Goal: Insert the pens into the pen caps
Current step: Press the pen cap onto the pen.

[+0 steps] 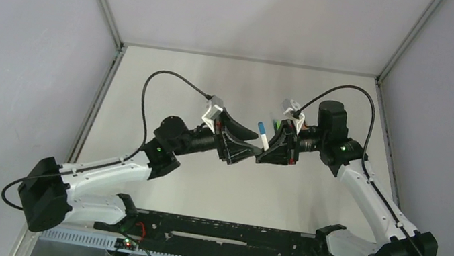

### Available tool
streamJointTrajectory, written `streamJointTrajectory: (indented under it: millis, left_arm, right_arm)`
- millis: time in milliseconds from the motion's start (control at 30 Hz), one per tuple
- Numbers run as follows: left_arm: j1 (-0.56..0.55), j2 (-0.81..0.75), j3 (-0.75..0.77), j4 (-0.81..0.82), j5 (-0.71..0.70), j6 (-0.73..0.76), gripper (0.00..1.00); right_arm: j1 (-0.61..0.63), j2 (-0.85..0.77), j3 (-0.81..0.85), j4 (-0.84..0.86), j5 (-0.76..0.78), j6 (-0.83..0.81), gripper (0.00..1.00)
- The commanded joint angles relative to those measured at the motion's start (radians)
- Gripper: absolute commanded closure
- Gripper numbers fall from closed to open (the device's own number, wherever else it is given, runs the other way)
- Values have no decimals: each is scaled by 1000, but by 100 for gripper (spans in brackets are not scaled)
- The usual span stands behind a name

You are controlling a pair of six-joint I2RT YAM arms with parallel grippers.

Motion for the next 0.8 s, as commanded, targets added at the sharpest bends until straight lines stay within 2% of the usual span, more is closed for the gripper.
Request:
streamJointTrajectory:
  millis: [0, 167, 467, 767]
  left_arm:
    - [10, 3, 22, 136, -40, -25, 38]
    - [8, 46, 48, 182, -23, -85, 43]
    - [1, 99, 51, 209, -28, -109, 47]
    - [-10, 145, 69, 312, -35, -157, 58]
  right_arm:
    - [11, -10, 36, -7, -9, -46, 100]
    - [11, -10, 36, -8, -2, -45, 100]
    - [15, -3, 36, -8, -5, -44, 100]
    - [21, 3, 36, -15, 3, -54, 100]
